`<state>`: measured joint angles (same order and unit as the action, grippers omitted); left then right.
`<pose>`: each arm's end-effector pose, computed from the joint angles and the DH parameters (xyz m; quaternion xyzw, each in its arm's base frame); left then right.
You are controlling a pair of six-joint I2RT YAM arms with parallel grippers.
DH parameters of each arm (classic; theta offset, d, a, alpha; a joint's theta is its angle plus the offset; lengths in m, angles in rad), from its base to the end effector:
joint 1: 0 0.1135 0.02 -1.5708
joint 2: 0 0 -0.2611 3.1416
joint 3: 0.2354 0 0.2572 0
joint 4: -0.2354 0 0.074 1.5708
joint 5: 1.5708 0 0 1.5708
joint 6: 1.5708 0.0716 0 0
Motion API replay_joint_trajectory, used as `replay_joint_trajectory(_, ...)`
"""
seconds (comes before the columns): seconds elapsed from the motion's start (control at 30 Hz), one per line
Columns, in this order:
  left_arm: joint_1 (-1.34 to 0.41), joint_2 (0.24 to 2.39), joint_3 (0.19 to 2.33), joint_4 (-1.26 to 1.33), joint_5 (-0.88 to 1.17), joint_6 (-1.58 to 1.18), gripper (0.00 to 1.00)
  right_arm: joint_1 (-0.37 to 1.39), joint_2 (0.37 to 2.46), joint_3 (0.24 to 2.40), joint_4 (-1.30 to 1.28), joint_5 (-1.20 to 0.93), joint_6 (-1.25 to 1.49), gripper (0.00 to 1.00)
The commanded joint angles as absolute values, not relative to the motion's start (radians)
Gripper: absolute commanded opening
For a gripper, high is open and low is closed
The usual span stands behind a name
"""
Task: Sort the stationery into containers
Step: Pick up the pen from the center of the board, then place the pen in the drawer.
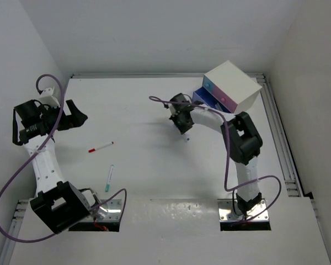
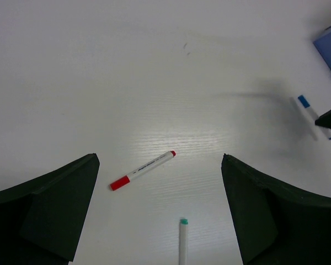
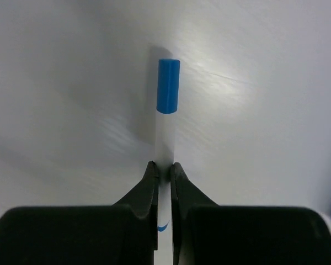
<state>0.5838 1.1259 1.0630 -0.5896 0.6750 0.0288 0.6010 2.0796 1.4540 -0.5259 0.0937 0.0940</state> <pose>0.2451 0.1083 0.3145 -0.0906 0.8537 -0.1569 0.4882 0.3702 0.2457 0.1110 -0.2356 0.9483 0.0277 0.2111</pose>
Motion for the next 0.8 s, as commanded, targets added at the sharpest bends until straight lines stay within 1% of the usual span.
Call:
replay_joint_trajectory(0.0,0.588,1.134,1.075,-0.558,0.781,0.058,1.0,0.513,1.927,1.422,-0.474,0.129,-0.181,0.0)
replay_joint_trajectory(0.1,0.568,1.146,1.075,-0.557,0.785,0.057,1.0,0.431,1.888,1.434,-0.451,0.133,-0.284,0.0)
replay_joint_trajectory(0.23,0.538,1.138,1.078,-0.557,0.785,0.087,1.0,0.345,1.894,1.492,-0.446,0.118,-0.377,0.0)
replay_joint_trajectory(0.43,0.474,1.144,1.115,-0.644,0.684,0.241,1.0,0.218,1.951,1.597,-0.451,0.074,-0.457,0.0)
replay_joint_trajectory(0.7,0.42,1.222,1.153,-0.779,0.624,0.388,0.98,0.156,2.005,1.657,-0.489,0.057,-0.502,0.0)
replay_joint_trajectory(0.77,0.416,1.259,1.169,-0.817,0.608,0.442,0.98,0.15,2.011,1.658,-0.506,0.055,-0.503,0.04)
